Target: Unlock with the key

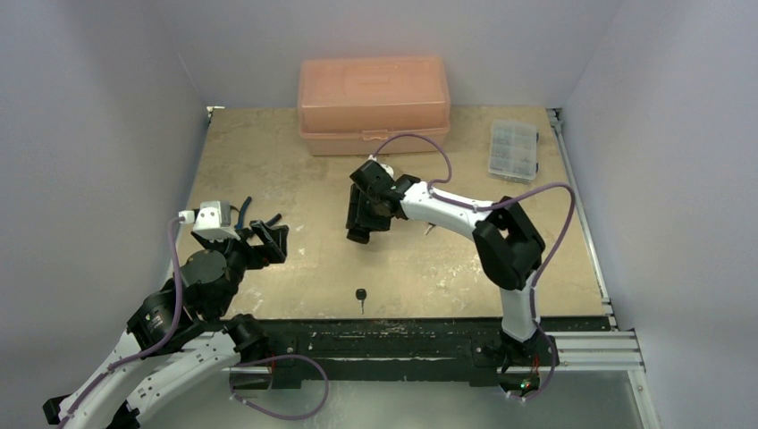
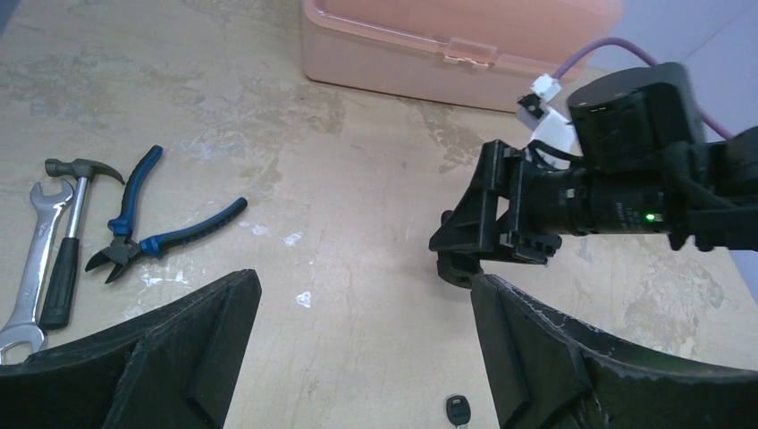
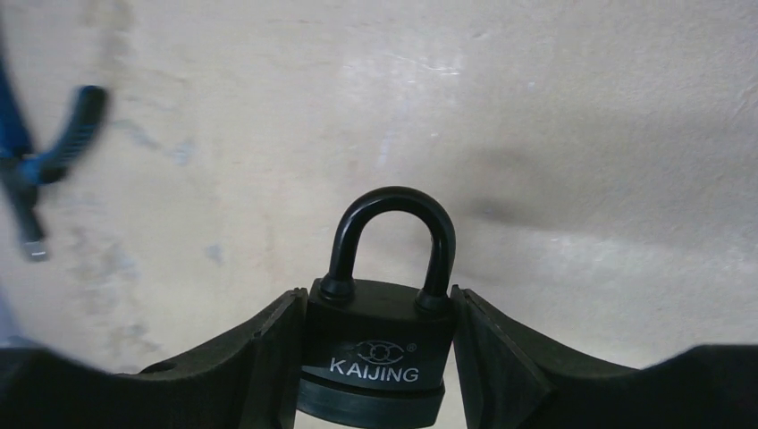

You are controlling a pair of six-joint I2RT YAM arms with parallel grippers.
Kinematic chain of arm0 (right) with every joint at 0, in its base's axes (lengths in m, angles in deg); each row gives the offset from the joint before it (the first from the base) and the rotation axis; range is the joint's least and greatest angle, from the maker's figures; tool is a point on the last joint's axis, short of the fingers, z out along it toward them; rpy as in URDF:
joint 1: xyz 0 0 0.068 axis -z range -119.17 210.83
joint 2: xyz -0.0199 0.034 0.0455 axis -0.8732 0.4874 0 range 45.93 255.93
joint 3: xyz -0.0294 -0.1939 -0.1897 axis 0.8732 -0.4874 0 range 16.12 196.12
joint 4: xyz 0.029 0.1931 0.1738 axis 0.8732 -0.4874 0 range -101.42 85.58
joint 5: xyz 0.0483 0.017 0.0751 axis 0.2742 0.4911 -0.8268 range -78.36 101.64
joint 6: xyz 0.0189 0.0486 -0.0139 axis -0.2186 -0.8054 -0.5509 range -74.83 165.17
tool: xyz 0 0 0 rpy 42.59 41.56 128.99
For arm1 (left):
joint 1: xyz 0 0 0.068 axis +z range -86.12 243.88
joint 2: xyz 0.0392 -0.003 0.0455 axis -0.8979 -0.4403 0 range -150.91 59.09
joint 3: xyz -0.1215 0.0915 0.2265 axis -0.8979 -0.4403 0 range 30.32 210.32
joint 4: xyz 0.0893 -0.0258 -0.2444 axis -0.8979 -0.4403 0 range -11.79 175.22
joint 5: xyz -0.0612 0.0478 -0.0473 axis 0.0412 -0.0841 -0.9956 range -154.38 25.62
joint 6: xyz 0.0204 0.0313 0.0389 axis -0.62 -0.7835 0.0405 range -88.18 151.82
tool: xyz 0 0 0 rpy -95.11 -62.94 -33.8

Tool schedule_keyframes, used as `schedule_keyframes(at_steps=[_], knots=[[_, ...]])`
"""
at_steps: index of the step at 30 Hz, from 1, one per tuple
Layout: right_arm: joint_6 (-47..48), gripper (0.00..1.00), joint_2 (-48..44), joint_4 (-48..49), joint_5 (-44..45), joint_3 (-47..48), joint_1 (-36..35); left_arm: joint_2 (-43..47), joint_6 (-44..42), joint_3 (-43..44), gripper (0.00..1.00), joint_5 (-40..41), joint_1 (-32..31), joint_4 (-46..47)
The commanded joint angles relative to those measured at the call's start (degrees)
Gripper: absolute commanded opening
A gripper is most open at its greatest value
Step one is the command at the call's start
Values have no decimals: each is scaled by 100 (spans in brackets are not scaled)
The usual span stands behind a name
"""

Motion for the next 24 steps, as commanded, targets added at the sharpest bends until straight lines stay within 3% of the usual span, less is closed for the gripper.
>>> schedule_keyframes(at_steps=[1,8,18,21,24], knots=[[-598,30,-797,1383,-595,-450,23,-23,33,-6,96,108,20,9],[-877,31,-1241,2681,-1166,-1319,57,-71,42,-5,96,131,22,-1],[-251,31,-788,1700,115,-1065,57,-93,44,-4,96,136,24,-12],[134,25,-429,1244,445,-778,57,-110,50,1,95,140,21,-13],[451,25,-118,885,679,-540,50,-128,47,-4,96,136,25,-12]])
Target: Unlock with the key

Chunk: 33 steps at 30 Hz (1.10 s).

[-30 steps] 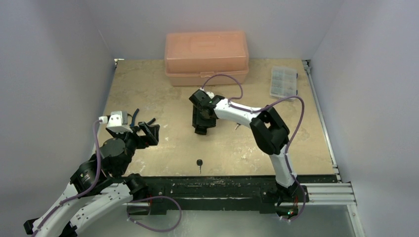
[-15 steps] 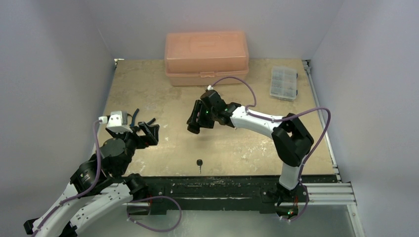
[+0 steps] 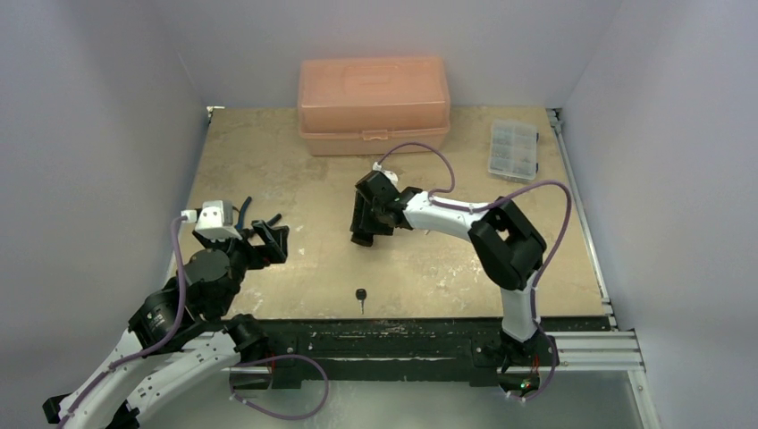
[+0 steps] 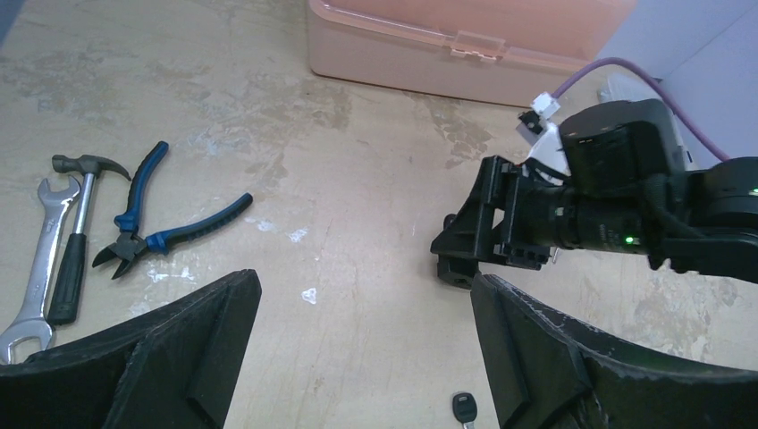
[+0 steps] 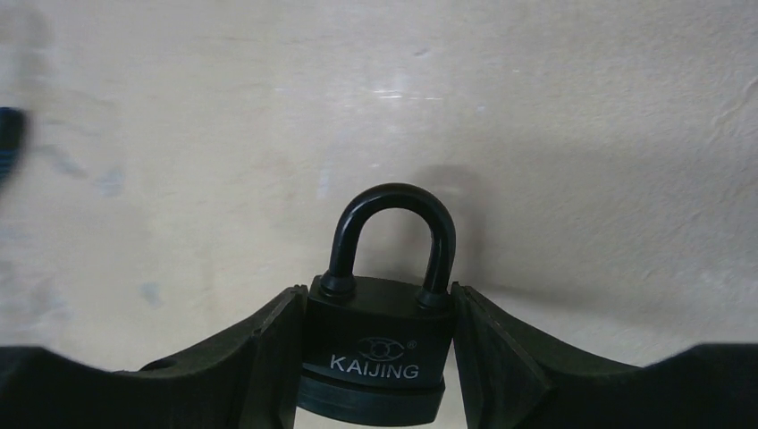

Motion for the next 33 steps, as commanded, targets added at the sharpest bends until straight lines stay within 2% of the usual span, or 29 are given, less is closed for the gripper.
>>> schedule_keyframes(at_steps=[1,5,9,13,20,22,28,33], knots=[[619,26,293,-548,675,560,14,-76,42,-5,96,104,26,45],[811,30,486,-753,899,686,-15,-85,47,-4,96,116,29,45],[901,39,544,-871,1070,740,-101,-93,47,-1,96,128,30,46],[1007,60,573,-957,1110,822,-161,-118,46,-4,96,127,33,52],[1280,86,355,-1039,1076,893,-186,-155,33,-5,96,119,38,51],[1415,89,199,-1079,1088,896,-217,-155,38,-5,96,119,41,53],[1986,88,-543,-1121,1290,564,-577,-173,35,2,96,111,39,52],[1794,87,-1235,-1316,1577,23,-1233,-207,29,-4,96,101,51,47]])
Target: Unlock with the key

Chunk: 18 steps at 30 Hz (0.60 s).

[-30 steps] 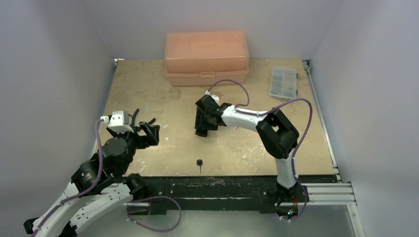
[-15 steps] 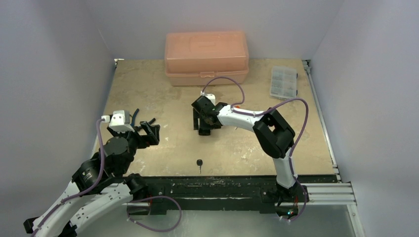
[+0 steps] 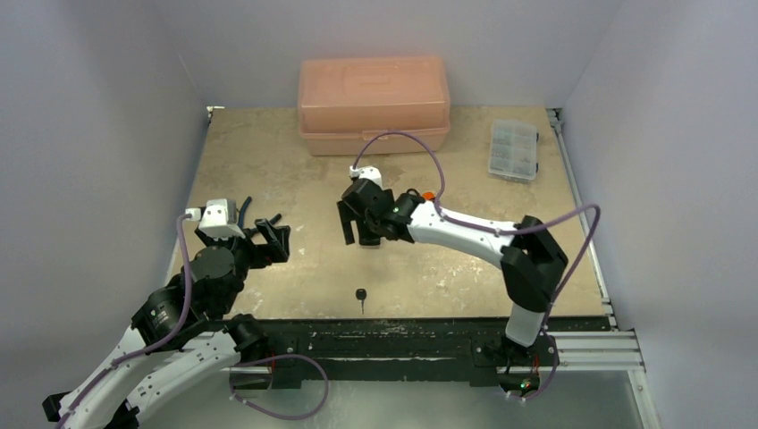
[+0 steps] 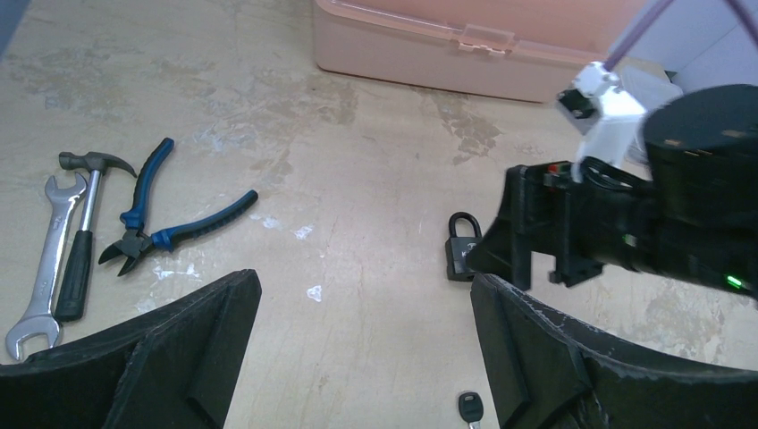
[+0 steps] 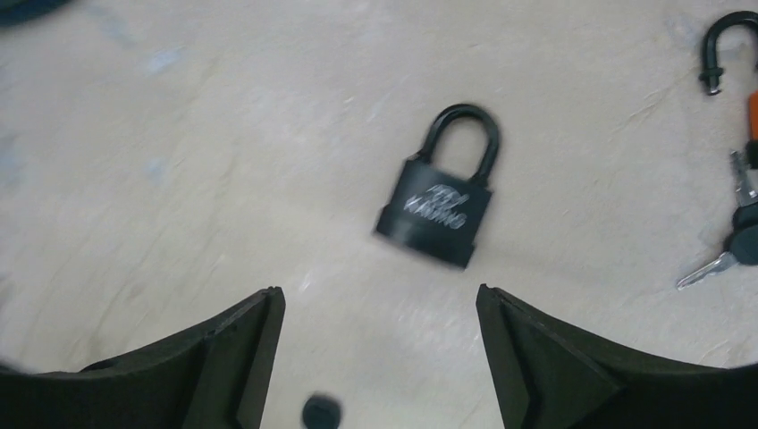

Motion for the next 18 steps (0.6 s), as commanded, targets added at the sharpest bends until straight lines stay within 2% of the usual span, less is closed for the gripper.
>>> schedule_keyframes(at_steps=[1,7,10,18], knots=[[-64,86,-796,-165,318,-521,-604,-81,29,2,96,60,40,68],[-826,81,-1121,-167,68,-1228,-1285,-72,17,-4,95,51,48,76],[-1207,80,-902,-380,149,-1242,-1572,-73,20,0,95,42,59,73],[-1504,63,-226,-340,146,-1112,-1881,6,27,-4,95,42,50,71]])
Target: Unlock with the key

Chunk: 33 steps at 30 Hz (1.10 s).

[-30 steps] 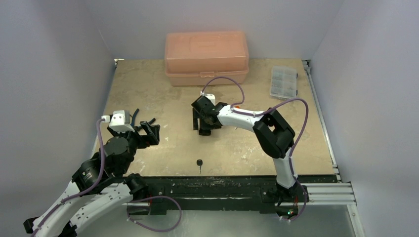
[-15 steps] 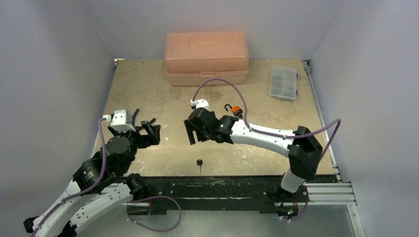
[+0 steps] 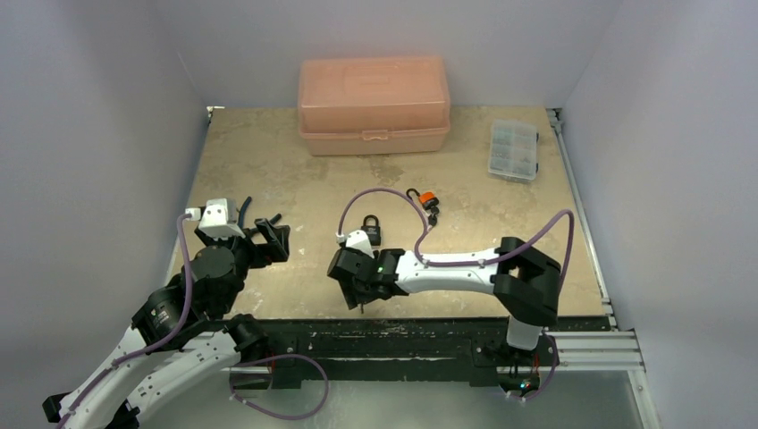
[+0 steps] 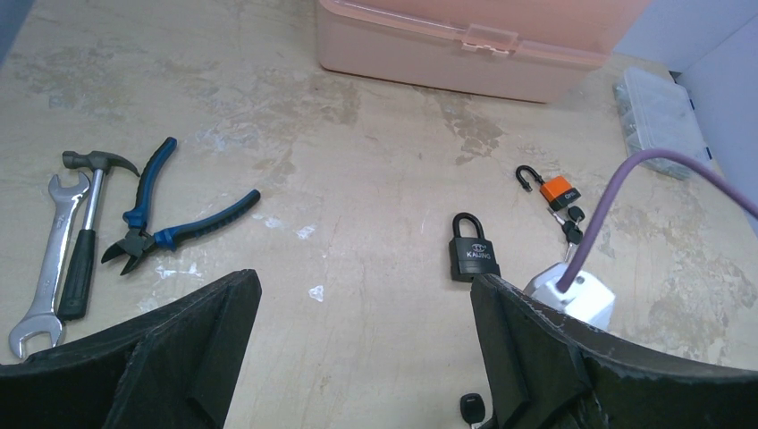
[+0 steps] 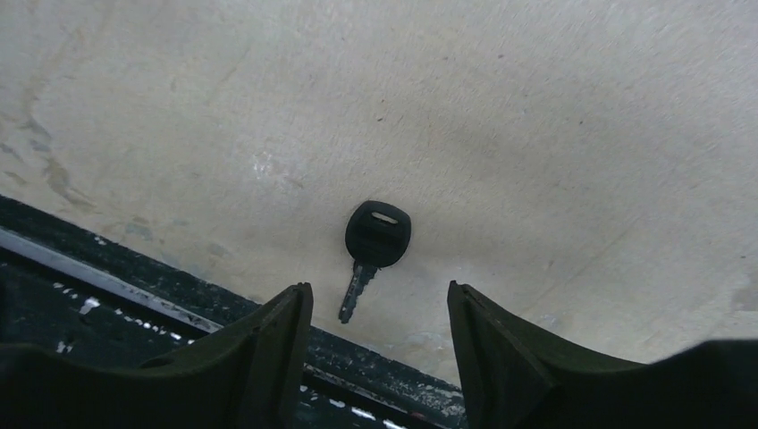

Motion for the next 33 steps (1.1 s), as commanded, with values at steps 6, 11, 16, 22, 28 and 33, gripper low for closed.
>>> schedule_keyframes(at_steps=[6,11,16,22,28,33], knots=[[-340,61,461,22,75,136,-83,41,29,-2,95,44,22,65],[-348,58,696,224,21,74,-92,72,34,-5,95,44,18,64],[-348,56,912,286,6,59,-93,73,36,1,95,53,25,62],[-268,53,1088,432,-26,95,-92,55,38,0,95,53,23,63],[-221,50,1254,441,69,184,-94,46,54,-5,95,71,20,55],[-195,43,1386,447,138,185,-84,16,53,-3,95,71,20,49]])
